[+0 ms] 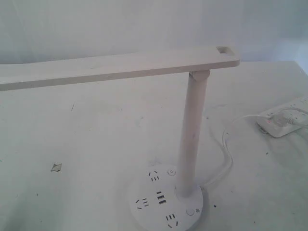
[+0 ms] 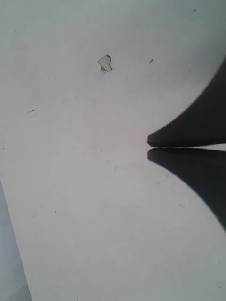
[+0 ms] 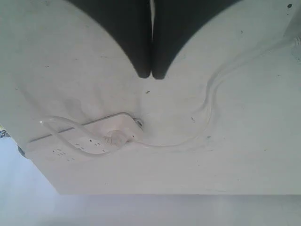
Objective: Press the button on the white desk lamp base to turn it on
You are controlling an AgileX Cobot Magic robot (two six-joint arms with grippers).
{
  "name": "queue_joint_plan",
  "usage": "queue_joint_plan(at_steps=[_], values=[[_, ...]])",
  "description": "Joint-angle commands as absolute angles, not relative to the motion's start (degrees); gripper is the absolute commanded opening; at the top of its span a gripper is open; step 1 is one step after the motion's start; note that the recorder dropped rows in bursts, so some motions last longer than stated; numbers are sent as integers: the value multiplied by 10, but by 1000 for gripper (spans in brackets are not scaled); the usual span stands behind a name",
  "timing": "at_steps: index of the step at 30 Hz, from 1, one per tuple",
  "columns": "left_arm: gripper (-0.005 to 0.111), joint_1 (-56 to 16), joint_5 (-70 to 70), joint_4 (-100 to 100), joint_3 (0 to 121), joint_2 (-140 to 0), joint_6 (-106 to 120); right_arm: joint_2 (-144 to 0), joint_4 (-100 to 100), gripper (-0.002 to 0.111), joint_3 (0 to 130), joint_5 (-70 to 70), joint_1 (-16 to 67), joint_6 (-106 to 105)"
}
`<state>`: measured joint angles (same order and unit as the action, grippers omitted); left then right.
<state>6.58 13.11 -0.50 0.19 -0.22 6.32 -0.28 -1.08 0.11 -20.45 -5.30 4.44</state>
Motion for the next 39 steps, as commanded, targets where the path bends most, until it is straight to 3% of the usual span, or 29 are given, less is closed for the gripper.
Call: queue_joint_plan(at_steps=[1, 27, 34, 39], values=[[0, 66, 133, -4, 0, 0, 63, 0, -11, 0, 0, -200, -56, 46], [0, 66, 133, -4, 0, 0, 63, 0, -11, 0, 0, -200, -56, 32], [0, 66, 133, -4, 0, 0, 63, 0, -103, 0, 0, -43, -56, -159], [0, 66, 133, -4, 0, 0, 63, 0, -102, 0, 0, 186, -56, -214]])
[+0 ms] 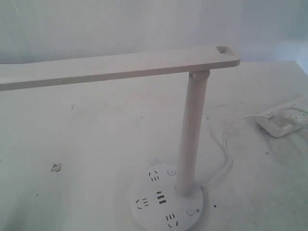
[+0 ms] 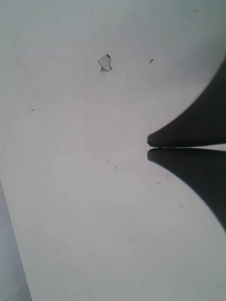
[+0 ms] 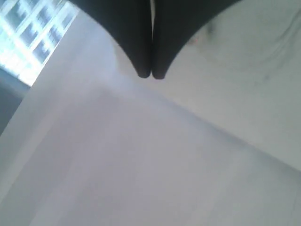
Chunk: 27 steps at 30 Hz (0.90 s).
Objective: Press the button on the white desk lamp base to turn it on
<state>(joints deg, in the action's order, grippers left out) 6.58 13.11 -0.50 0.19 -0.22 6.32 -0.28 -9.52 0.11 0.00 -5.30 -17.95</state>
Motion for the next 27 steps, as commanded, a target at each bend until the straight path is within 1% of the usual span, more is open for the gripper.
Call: queue_joint_plan(at_steps=[1, 7, 12, 16, 22, 27], values=[[0, 66, 133, -4, 0, 0, 63, 0, -102, 0, 0, 229, -56, -201], [0, 66, 133, -4, 0, 0, 63, 0, -102, 0, 0, 496, -56, 25], [0, 66, 133, -4, 0, 0, 63, 0, -102, 0, 0, 631, -56, 245], [0, 66, 133, -4, 0, 0, 63, 0, -98, 0, 0, 670, -56, 354], [0, 66, 133, -4, 0, 0, 63, 0, -98, 0, 0, 700, -56, 387], [0, 66, 133, -4, 0, 0, 63, 0, 25, 0, 0, 700, -56, 388]])
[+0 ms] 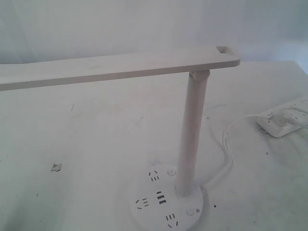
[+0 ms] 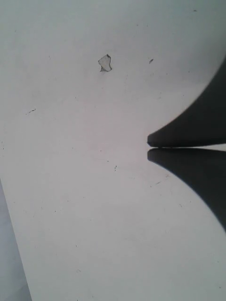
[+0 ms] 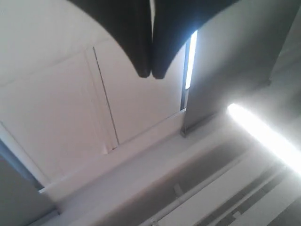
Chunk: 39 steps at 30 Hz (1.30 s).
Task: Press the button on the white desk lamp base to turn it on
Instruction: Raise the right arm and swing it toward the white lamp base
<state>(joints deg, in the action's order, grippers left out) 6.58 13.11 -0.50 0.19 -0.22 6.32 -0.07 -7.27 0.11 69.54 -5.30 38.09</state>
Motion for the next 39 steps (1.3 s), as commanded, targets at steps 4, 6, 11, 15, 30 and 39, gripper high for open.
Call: queue_joint_plan(at_steps=[4, 6, 11, 15, 30, 39], values=[[0, 66, 133, -4, 0, 0, 63, 0, 134, 0, 17, 700, -56, 388], [0, 66, 133, -4, 0, 0, 63, 0, 148, 0, 35, 700, -56, 388], [0, 66, 133, -4, 0, 0, 63, 0, 100, 0, 108, 560, -56, 388], [0, 66, 133, -4, 0, 0, 63, -44, -11, 0, 177, 519, -56, 388], [0, 66, 133, -4, 0, 0, 63, -371, -560, 0, 321, 603, -56, 532], [0, 66, 133, -4, 0, 0, 63, -457, -802, 0, 320, 665, -56, 657]])
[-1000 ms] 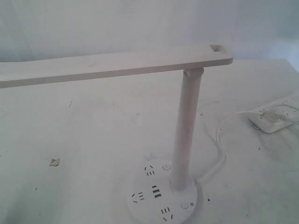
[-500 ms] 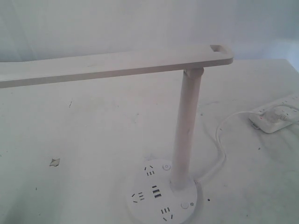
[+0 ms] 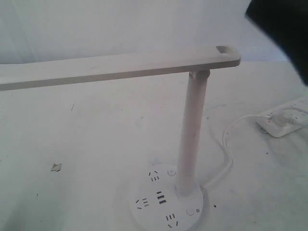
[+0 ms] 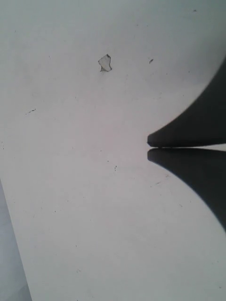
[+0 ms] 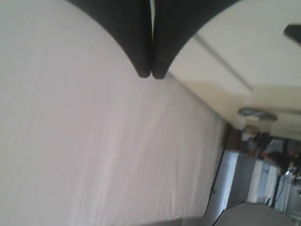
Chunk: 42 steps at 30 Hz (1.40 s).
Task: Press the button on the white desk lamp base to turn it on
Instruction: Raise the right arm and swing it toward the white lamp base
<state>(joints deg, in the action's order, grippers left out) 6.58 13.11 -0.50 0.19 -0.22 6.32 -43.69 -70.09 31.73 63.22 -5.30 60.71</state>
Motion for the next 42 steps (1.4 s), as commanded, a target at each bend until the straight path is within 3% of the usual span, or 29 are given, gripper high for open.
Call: queue_joint_plan(at_steps=[1, 10, 23, 26, 34, 42], values=[[0, 66, 133, -4, 0, 0, 63, -460, -820, 0, 320, 684, -56, 667], [0, 66, 133, -4, 0, 0, 63, -451, -916, 0, 319, 700, -37, 876], [0, 66, 133, -4, 0, 0, 63, -451, -999, 0, 242, 696, -18, 872], [0, 66, 133, -4, 0, 0, 63, -451, -999, 0, 212, 637, -18, 864], [0, 66, 133, -4, 0, 0, 63, -451, -998, 10, 187, 562, -18, 811], [0, 66, 133, -4, 0, 0, 63, -451, -663, 10, 187, 612, -18, 811]])
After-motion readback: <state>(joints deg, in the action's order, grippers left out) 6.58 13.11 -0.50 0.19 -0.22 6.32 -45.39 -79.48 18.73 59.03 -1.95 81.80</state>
